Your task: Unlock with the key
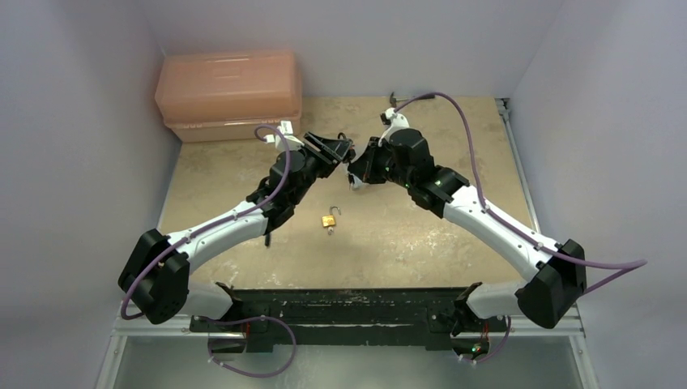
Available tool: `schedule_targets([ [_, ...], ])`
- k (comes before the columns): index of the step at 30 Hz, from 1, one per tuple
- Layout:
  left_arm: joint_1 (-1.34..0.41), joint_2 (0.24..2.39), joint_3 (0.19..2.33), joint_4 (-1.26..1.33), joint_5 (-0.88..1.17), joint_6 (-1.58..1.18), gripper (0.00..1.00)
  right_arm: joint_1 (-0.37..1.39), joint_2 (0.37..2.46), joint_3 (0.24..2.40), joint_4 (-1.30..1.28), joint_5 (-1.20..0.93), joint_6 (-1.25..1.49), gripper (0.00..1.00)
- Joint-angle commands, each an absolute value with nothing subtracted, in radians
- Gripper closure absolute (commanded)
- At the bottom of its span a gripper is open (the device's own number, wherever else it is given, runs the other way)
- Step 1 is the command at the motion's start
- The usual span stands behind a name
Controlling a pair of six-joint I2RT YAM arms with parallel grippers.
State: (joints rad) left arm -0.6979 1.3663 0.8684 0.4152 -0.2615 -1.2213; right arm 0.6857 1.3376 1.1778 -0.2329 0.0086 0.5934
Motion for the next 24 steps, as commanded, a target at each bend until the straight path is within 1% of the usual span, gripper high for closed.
schedule_targets([
  [1, -0.698, 1.335, 0.883, 0.415, -0.239, -1.232, 1.00, 0.614, 1.271, 1.224, -0.129, 0.169, 0.669, 1.00],
  [3, -0.698, 1.337, 0.882, 0.410, -0.236, -1.240, 1.00, 0.614, 1.270, 1.230, -0.119, 0.163, 0.659, 1.00],
  [6, -0.694, 1.342, 0.885, 0.407, -0.227, -1.254, 1.00, 0.630, 1.264, 1.240, -0.086, 0.193, 0.523, 1.00],
  [9, -0.689, 1.348, 0.886, 0.405, -0.214, -1.268, 1.00, 0.645, 1.251, 1.222, -0.050, 0.260, 0.464, 1.00],
  [13, -0.686, 1.350, 0.882, 0.421, -0.201, -1.269, 1.00, 0.624, 1.255, 1.219, -0.060, 0.222, 0.558, 1.00],
  [15, -0.685, 1.350, 0.878, 0.432, -0.192, -1.269, 1.00, 0.588, 1.265, 1.210, -0.050, 0.133, 0.647, 1.00],
  [17, -0.684, 1.350, 0.876, 0.435, -0.186, -1.274, 1.00, 0.543, 1.271, 1.169, 0.015, -0.001, 0.741, 1.00],
  [19, -0.684, 1.351, 0.875, 0.436, -0.183, -1.278, 1.00, 0.510, 1.272, 1.144, 0.066, -0.085, 0.787, 1.00],
  [21, -0.684, 1.351, 0.877, 0.435, -0.183, -1.280, 1.00, 0.494, 1.267, 1.141, 0.069, -0.105, 0.796, 1.00],
  [24, -0.682, 1.353, 0.880, 0.426, -0.183, -1.289, 1.00, 0.489, 1.255, 1.158, 0.037, -0.043, 0.735, 1.00],
])
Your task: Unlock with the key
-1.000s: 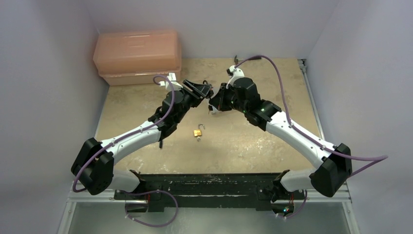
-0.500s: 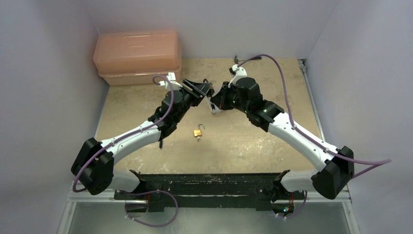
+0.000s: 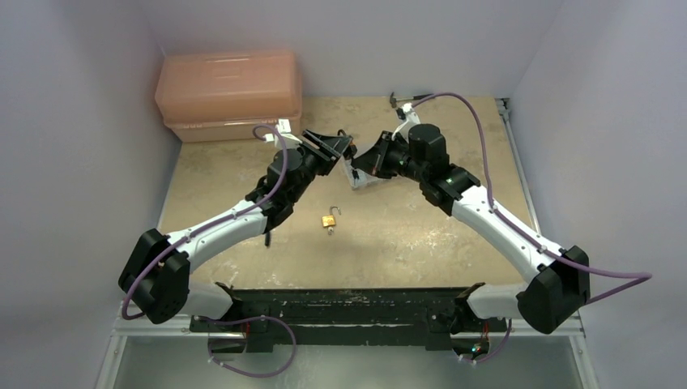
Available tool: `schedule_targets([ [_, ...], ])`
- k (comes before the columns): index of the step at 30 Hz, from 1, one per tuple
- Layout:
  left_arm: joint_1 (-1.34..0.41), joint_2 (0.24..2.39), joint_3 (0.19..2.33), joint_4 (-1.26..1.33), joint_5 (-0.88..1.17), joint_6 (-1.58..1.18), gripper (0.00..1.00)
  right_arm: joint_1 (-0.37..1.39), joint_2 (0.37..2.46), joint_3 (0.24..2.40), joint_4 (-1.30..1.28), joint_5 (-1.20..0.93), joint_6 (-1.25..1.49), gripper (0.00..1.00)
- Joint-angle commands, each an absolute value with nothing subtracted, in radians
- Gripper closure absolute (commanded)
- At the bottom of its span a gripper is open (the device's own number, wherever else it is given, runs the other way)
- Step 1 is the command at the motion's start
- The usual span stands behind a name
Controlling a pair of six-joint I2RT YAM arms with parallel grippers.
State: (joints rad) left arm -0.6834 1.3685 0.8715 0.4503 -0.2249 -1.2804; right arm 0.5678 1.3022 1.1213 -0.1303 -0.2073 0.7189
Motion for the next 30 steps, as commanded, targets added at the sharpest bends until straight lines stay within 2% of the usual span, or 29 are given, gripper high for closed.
schedule_targets([
  [1, -0.681, 1.354, 0.881, 0.419, -0.181, -1.294, 1.00, 0.491, 1.249, 1.166, 0.035, -0.016, 0.667, 1.00],
  [6, -0.676, 1.366, 0.898, 0.389, -0.160, -1.316, 1.00, 0.585, 1.262, 1.185, 0.044, 0.132, 0.382, 1.00],
  [10, -0.672, 1.379, 0.904, 0.384, -0.148, -1.321, 1.00, 0.688, 1.305, 1.237, 0.002, 0.266, 0.283, 1.00],
  [15, -0.670, 1.390, 0.905, 0.384, -0.142, -1.320, 1.00, 0.699, 1.317, 1.243, 0.002, 0.329, 0.319, 1.00],
  [18, -0.671, 1.396, 0.905, 0.392, -0.133, -1.321, 1.00, 0.692, 1.307, 1.220, 0.010, 0.345, 0.430, 1.00],
  [30, -0.671, 1.396, 0.905, 0.401, -0.125, -1.310, 1.00, 0.630, 1.304, 1.181, 0.052, 0.205, 0.521, 1.00],
])
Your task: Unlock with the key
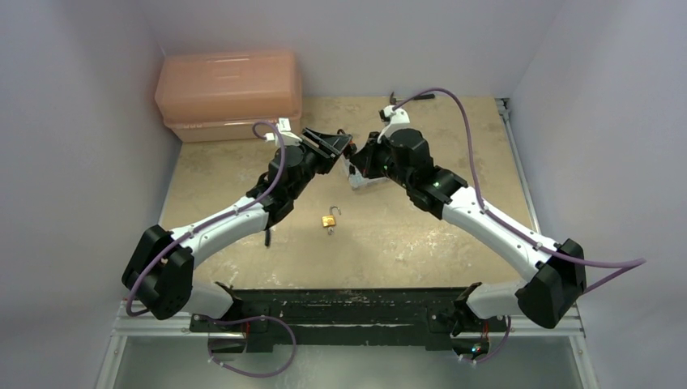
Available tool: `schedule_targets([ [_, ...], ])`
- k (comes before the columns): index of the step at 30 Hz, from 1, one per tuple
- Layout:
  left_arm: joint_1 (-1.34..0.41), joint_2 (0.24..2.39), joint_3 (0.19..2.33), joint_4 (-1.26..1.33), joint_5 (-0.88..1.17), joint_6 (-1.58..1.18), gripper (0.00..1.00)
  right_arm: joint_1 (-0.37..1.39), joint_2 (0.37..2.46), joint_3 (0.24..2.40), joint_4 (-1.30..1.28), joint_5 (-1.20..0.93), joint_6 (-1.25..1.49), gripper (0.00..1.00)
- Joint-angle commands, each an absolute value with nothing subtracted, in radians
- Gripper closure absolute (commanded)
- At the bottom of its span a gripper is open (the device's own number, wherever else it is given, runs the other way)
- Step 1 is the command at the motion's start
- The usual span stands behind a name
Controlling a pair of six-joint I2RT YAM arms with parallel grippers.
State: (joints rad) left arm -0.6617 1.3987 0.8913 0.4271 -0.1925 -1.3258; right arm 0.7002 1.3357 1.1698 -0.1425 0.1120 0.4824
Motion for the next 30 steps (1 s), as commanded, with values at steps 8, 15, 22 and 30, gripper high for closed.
schedule_targets([
  [8, -0.670, 1.396, 0.901, 0.419, -0.113, -1.306, 1.00, 0.503, 1.288, 1.103, 0.143, -0.020, 0.647, 1.00],
  [15, -0.671, 1.399, 0.903, 0.417, -0.112, -1.305, 1.00, 0.538, 1.300, 1.131, 0.073, 0.150, 0.447, 1.00],
  [22, -0.672, 1.407, 0.913, 0.411, -0.095, -1.303, 1.00, 0.630, 1.324, 1.137, 0.071, 0.322, 0.321, 1.00],
  [30, -0.671, 1.443, 0.930, 0.403, -0.053, -1.304, 1.00, 0.686, 1.325, 1.135, 0.124, 0.454, 0.287, 1.00],
])
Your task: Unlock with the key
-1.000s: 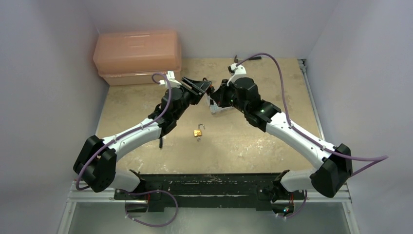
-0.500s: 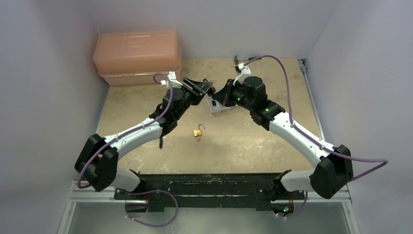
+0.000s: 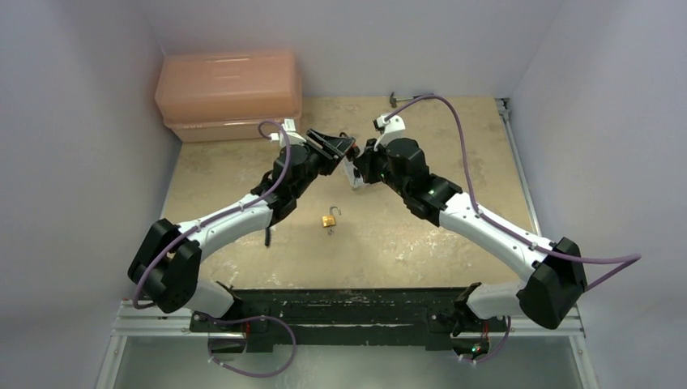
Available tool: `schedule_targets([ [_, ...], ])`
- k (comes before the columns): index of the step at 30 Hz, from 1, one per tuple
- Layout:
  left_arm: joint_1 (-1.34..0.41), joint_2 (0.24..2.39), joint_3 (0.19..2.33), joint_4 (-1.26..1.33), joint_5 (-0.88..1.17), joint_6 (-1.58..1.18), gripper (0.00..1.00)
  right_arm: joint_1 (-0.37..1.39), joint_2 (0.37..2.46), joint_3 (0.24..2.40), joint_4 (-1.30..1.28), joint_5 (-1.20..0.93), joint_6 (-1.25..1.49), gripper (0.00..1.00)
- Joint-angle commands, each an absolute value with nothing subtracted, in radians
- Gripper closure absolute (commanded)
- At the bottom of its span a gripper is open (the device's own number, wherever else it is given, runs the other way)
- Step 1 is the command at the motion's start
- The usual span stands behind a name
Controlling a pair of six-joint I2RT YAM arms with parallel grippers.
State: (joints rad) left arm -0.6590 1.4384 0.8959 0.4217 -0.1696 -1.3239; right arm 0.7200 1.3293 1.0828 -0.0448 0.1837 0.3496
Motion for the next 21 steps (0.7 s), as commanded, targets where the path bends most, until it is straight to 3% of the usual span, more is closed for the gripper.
schedule_targets([
  [1, -0.671, 1.447, 0.932, 0.405, -0.046, -1.303, 1.00, 0.687, 1.332, 1.146, 0.125, 0.453, 0.280, 1.00],
  [15, -0.670, 1.453, 0.926, 0.455, -0.006, -1.284, 1.00, 0.682, 1.316, 1.124, 0.148, 0.319, 0.378, 1.00],
  [21, -0.671, 1.451, 0.922, 0.483, 0.032, -1.281, 1.00, 0.567, 1.262, 1.043, 0.197, 0.133, 0.543, 1.00],
])
